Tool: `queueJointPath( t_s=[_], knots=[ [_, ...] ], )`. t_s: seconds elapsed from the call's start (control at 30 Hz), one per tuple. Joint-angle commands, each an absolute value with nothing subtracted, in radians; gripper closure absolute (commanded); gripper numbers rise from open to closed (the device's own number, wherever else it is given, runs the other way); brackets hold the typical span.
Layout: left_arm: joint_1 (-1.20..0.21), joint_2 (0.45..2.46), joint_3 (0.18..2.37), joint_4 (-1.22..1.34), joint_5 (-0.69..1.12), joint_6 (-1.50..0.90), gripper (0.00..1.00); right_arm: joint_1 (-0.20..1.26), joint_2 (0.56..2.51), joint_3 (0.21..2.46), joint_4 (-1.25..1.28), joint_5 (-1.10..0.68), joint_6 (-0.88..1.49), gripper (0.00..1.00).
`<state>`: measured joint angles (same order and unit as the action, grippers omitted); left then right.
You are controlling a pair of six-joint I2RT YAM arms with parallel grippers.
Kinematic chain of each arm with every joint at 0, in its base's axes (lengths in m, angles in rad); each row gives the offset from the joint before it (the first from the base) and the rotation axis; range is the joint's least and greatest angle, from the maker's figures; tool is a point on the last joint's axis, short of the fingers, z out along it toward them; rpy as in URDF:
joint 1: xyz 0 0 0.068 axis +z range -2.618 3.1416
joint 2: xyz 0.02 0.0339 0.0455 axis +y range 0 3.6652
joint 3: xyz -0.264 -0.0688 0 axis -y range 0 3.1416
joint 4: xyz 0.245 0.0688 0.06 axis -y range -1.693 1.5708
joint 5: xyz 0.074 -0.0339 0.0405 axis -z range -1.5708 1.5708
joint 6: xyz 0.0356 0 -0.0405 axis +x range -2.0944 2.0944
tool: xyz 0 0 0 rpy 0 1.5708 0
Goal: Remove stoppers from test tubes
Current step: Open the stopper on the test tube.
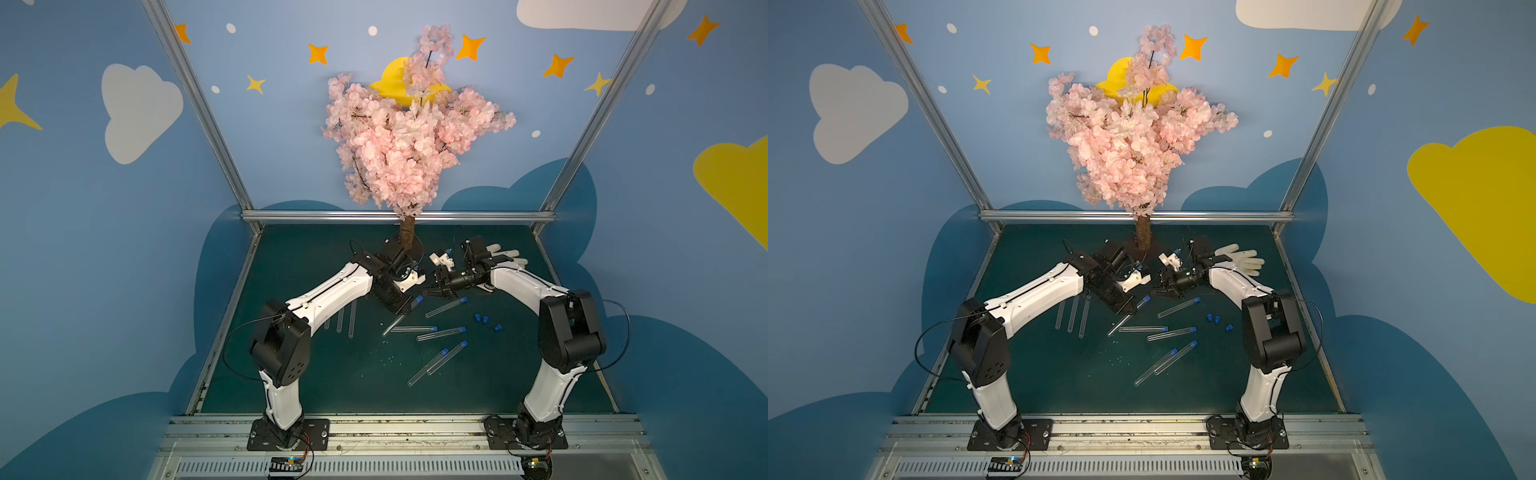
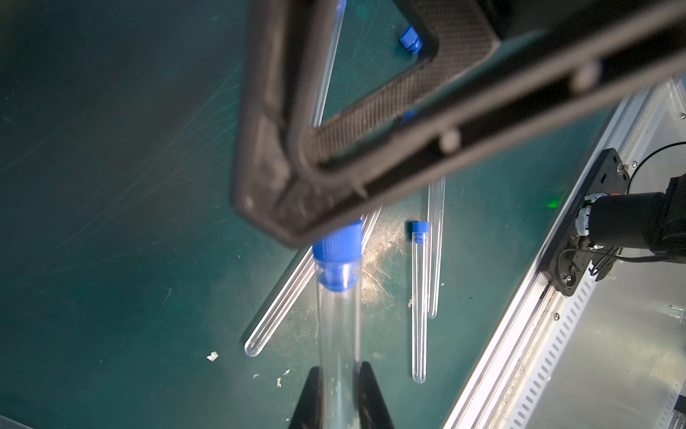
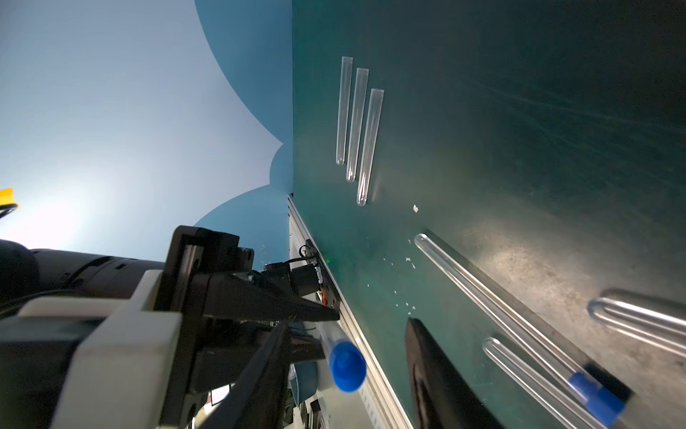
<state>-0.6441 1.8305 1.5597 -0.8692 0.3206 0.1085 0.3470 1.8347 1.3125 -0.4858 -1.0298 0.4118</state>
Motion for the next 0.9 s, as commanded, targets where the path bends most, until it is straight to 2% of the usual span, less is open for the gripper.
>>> queueJointPath(
  t_s=[0.0, 0.87],
  knots=[
    [-0.644, 1.8, 1.55, -0.857, 0.339, 0.109, 0.9, 0.351, 1.855, 1.34, -0.509, -1.078, 0.395, 0.51],
    [-0.644, 1.783, 1.533, -0.83, 0.336, 0.1, 0.91, 0.372, 1.863, 1.338, -0.619, -1.108, 0.319, 0.72]
  ],
)
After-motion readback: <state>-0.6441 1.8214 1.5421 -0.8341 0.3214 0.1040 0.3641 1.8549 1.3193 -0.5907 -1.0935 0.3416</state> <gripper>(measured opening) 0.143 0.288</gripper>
